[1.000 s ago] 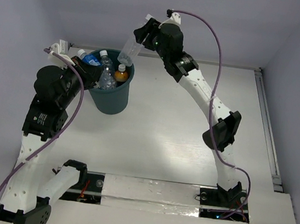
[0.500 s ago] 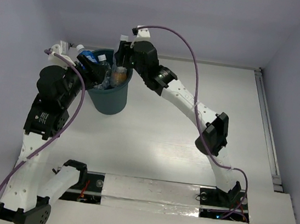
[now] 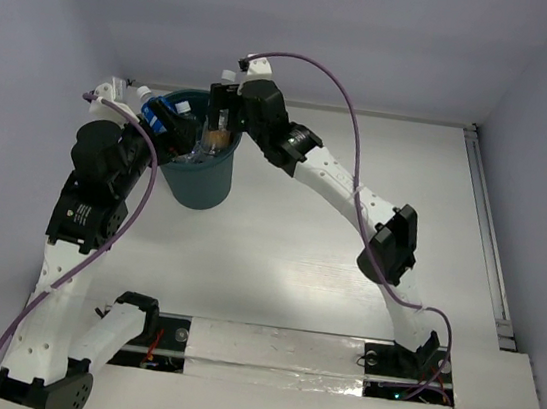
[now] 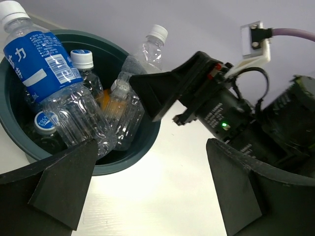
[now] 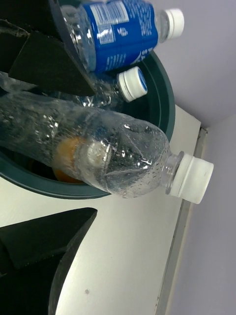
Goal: Put the plastic bottles in the bin
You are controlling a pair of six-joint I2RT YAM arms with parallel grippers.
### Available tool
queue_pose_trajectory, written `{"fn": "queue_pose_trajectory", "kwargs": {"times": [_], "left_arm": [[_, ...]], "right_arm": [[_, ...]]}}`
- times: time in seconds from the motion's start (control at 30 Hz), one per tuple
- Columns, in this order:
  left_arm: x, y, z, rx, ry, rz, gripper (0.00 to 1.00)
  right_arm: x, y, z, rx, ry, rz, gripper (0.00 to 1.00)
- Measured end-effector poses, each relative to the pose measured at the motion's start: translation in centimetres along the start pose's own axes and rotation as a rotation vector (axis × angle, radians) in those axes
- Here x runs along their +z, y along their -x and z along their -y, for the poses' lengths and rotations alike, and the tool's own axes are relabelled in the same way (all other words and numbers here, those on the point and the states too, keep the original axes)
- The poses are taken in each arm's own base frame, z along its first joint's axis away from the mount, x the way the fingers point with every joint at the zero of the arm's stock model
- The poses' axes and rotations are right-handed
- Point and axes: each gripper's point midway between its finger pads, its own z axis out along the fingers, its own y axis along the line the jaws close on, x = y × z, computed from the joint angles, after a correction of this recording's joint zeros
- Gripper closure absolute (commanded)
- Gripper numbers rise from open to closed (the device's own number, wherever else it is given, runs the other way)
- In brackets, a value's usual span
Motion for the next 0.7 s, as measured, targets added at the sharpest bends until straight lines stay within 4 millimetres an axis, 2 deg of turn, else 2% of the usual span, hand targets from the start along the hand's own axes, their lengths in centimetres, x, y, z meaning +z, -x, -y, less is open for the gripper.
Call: {"fn": "queue_pose_trajectory", "kwargs": {"times": [0.07,0.17,0.23,0.27,0.3,0.33,0.37,0.4,0.43,0.47,0.53,0.63,0.7], "left_arm": [[0.1,0.0,0.0,0.0,0.003,0.001,0.09],[0.2,0.2,0.1,-0.002,0.002,0.002,0.09],[0.2,0.4,0.2,-0.004,-0.001,0.006,0.09],[0.1,0.5,0.3,-0.005,-0.002,0.009,0.01],[0.1,0.6,0.4,-0.005,-0.005,0.011,0.01],[0.0,0.8,0.5,-0.01,-0.007,0.015,0.01],[0.0,0.8,0.6,-0.012,-0.009,0.017,0.01],[-0.1,0.9,0.6,-0.014,-0.011,0.019,0.01],[-0.3,0.9,0.7,-0.015,-0.014,0.02,0.01],[-0.5,1.0,0.8,-0.016,-0.019,0.022,0.01],[-1.0,1.1,1.1,-0.021,-0.033,0.025,0.01],[-2.4,1.2,1.5,-0.026,-0.057,0.03,0.01],[-3.6,1.2,1.7,-0.03,-0.07,0.034,0.01]], "right_arm": [[-0.6,0.7,-0.1,0.01,0.002,0.004,0.0],[-2.4,3.5,-0.5,0.036,0.015,0.042,0.0],[-4.4,6.0,-0.7,0.059,0.027,0.08,0.0],[-5.6,7.2,-0.7,0.069,0.031,0.098,0.0],[-7.0,8.2,-0.6,0.083,0.034,0.115,0.0],[-8.6,9.0,-0.3,0.092,0.034,0.126,0.08],[-10.1,9.7,0.0,0.103,0.034,0.135,0.21],[-11.7,10.5,0.3,0.116,0.037,0.156,0.41],[-13.5,10.6,0.9,0.129,0.04,0.171,0.76],[-15.5,10.5,1.7,0.136,0.033,0.173,0.88],[-19.5,9.9,3.5,0.161,0.023,0.19,1.0],[-26.1,9.1,7.0,0.188,-0.026,0.231,0.99],[-30.6,8.9,9.5,0.213,-0.065,0.281,0.94]]}}
